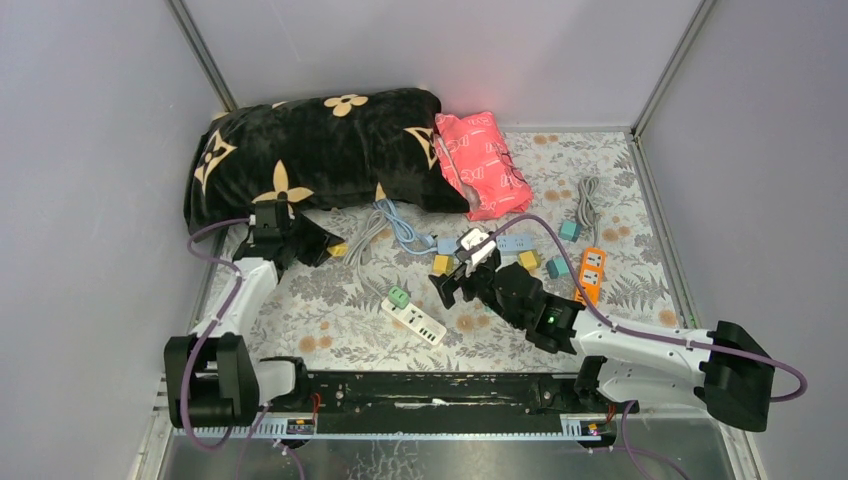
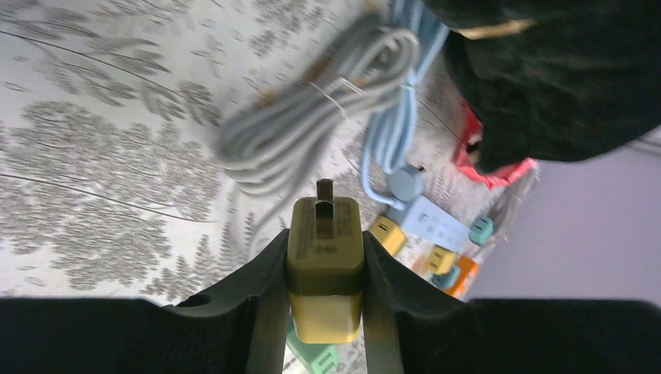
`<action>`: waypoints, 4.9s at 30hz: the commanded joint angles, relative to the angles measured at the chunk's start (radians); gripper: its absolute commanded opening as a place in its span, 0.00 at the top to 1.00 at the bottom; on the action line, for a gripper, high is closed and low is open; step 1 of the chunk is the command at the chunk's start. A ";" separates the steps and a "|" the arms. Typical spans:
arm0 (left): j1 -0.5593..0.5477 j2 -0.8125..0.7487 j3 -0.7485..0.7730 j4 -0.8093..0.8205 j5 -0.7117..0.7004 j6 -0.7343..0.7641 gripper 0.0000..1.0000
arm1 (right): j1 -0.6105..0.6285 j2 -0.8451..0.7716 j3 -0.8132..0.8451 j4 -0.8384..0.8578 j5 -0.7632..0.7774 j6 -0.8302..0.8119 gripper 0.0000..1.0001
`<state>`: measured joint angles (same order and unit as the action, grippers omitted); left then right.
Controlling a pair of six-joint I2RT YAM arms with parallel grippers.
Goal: Insert the plug
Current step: Pick up the plug from the center of the board, then insert the plug into the socket.
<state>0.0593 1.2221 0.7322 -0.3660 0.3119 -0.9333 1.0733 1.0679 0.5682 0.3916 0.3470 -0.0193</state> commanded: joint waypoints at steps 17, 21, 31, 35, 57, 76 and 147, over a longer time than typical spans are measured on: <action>-0.307 -0.153 -0.049 0.240 0.028 -0.258 0.73 | 0.006 0.167 0.025 0.416 -0.332 -0.437 0.00; -0.374 -0.153 -0.047 0.272 0.014 -0.297 0.73 | 0.029 0.230 0.025 0.496 -0.317 -0.505 0.02; -0.504 -0.149 -0.027 0.290 -0.048 -0.347 0.72 | 0.067 0.324 -0.002 0.666 -0.253 -0.618 0.20; -0.526 -0.151 -0.030 0.291 -0.061 -0.364 0.72 | 0.074 0.348 -0.026 0.731 -0.236 -0.678 0.29; -0.556 -0.188 -0.057 0.308 -0.069 -0.410 0.71 | 0.114 0.560 -0.057 1.023 -0.028 -0.882 0.57; -0.591 -0.182 -0.061 0.309 -0.072 -0.423 0.63 | 0.123 0.623 -0.052 1.096 0.006 -0.948 0.84; -0.589 -0.246 -0.303 0.033 -0.195 -0.149 0.43 | 0.021 0.450 0.767 -0.991 -0.323 0.042 1.00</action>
<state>-0.5240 0.9676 0.4622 -0.4290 0.0834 -1.0584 1.0985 1.5017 1.2659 -0.5758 0.0841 -0.0093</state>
